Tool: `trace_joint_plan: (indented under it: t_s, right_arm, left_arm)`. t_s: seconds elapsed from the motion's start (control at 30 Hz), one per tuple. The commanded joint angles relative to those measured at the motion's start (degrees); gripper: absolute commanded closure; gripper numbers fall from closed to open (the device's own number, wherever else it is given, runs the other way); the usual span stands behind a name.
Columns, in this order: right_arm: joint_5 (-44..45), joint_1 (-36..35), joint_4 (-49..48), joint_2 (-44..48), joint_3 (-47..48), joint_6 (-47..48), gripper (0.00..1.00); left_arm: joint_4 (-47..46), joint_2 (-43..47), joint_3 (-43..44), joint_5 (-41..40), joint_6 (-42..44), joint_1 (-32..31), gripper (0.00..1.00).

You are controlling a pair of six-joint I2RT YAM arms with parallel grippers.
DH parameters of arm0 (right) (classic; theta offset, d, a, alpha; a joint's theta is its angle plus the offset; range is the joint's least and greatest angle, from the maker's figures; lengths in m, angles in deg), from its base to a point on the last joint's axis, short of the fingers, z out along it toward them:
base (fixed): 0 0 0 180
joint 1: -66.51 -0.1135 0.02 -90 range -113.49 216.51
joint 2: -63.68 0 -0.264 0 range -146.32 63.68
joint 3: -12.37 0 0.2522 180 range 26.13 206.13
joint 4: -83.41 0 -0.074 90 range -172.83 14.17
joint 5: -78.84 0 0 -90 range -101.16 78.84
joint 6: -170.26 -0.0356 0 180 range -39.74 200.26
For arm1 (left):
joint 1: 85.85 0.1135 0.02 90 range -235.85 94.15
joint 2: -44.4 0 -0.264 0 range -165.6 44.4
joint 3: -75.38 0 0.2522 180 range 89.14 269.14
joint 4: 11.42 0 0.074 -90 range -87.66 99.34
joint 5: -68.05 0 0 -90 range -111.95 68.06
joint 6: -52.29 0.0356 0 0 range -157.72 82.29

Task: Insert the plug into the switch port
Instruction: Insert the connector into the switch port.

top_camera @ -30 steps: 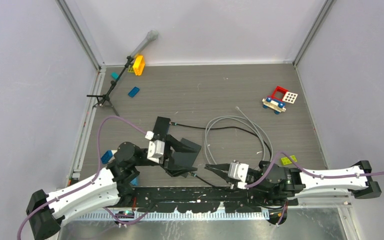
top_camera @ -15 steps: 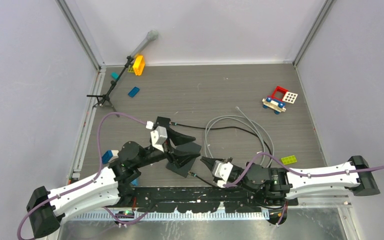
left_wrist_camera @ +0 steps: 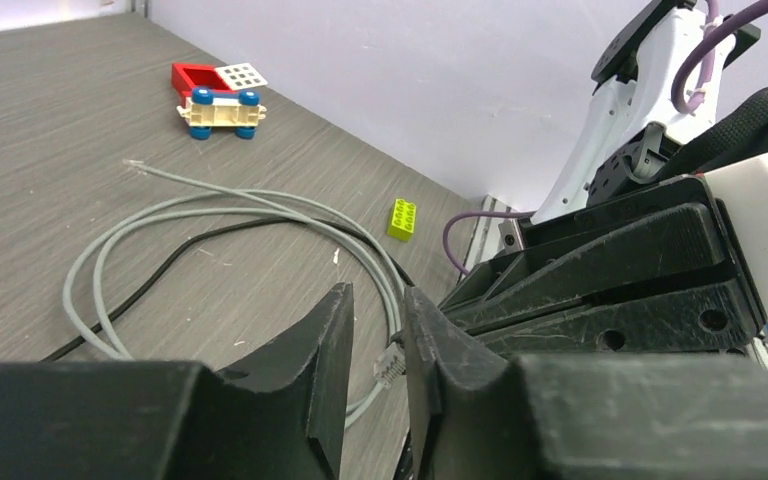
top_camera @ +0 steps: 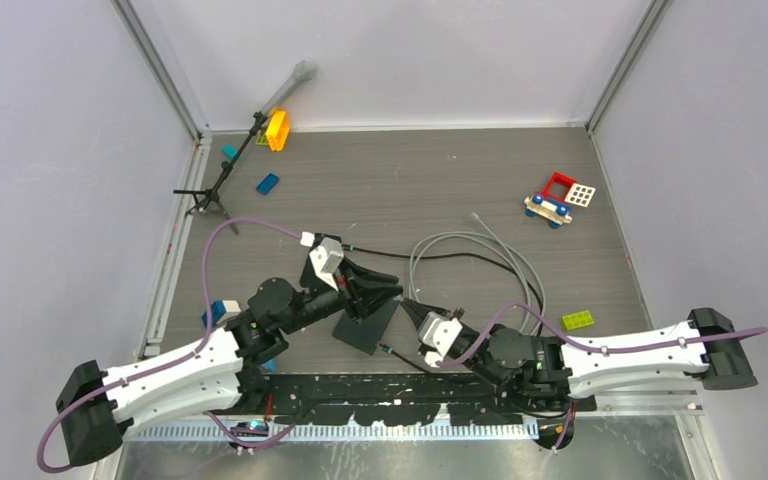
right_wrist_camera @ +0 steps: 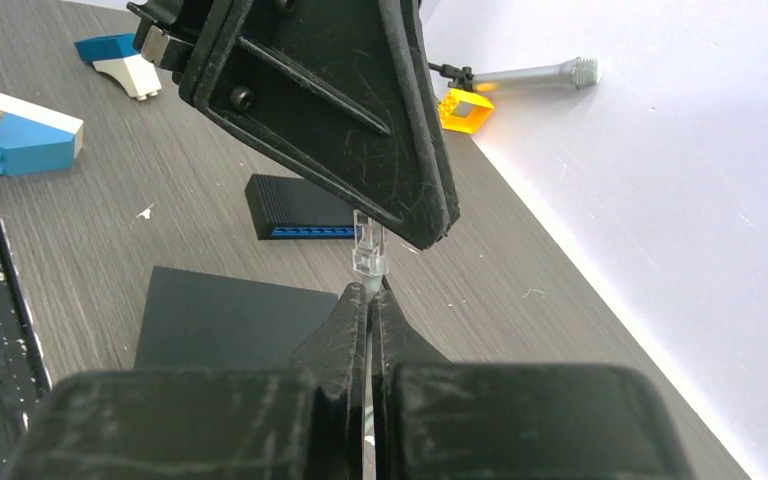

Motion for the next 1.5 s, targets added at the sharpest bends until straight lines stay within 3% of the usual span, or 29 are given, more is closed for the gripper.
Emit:
trace_joint_plan:
  t_s: [0.0, 0.07, 0.2, 0.3, 0.37, 0.47, 0.53, 0.67, 0.77, 0.83, 0.9, 1.1, 1.2, 1.47]
  right_arm:
    - [0.41, -0.07, -7.86, -0.81, 2.66, 1.33, 1.00]
    - [1.29, -0.07, -7.99, -1.55, 2.99, 1.55, 1.00]
    - [3.73, 0.03, -9.47, -3.01, 3.13, 1.91, 1.00]
    - [4.59, 0.02, -10.58, -3.44, 3.03, 1.92, 1.00]
    - [4.65, 0.02, -11.04, -3.40, 2.88, 1.92, 1.00]
    - [4.83, 0.06, -10.93, -3.30, 2.88, 1.92, 1.00]
    - [4.98, 0.01, -10.97, -3.34, 2.88, 1.92, 0.99]
    - [5.02, 0.02, -10.35, -3.57, 3.11, 1.39, 0.98]
    - [4.56, 0.37, -3.79, -2.75, 4.92, -3.63, 0.63]
    - [2.41, 0.82, 4.09, -0.53, 6.23, -9.00, 0.47]
    - [-0.96, 1.05, 9.05, 2.46, 5.99, -14.34, 0.40]
    - [-18.19, 1.75, 19.31, 13.27, 4.90, -24.87, 0.38]
    - [-26.10, 1.86, 20.04, 16.05, 4.81, -28.05, 0.38]
    - [-34.14, 1.86, 11.72, 10.30, 3.36, -30.27, 0.39]
  left_arm:
    - [0.31, -0.87, 2.11, 0.15, -0.54, -0.31, 0.73]
    - [0.31, -0.91, 2.11, 1.11, -0.62, -0.31, 0.60]
    - [0.31, -0.72, 2.02, 1.52, -1.18, -0.31, 0.50]
    - [0.52, -0.59, 2.03, 1.50, -1.25, -0.31, 0.48]
    - [0.74, -0.68, 2.03, 1.46, -1.29, -0.31, 0.59]
    - [0.86, -0.91, 2.07, 1.44, -1.69, -0.31, 0.89]
    - [0.91, -1.01, 2.25, 1.67, -1.94, -0.31, 1.00]
    - [0.93, -0.89, 2.29, 3.26, -2.06, -0.31, 1.00]
    - [0.66, -0.27, 1.93, 5.42, 0.59, -0.26, 1.00]
    - [-0.07, 0.85, 0.94, 6.79, 2.44, -0.30, 1.00]
    - [-2.70, 2.72, -1.25, 8.69, 4.28, -0.31, 1.00]
    - [-11.85, 11.21, -8.60, 20.43, 12.88, -0.31, 1.00]
    - [-12.15, 14.50, -10.26, 25.40, 15.62, -0.31, 1.00]
    - [-12.08, 17.61, -10.20, 38.08, 22.99, -0.29, 1.00]
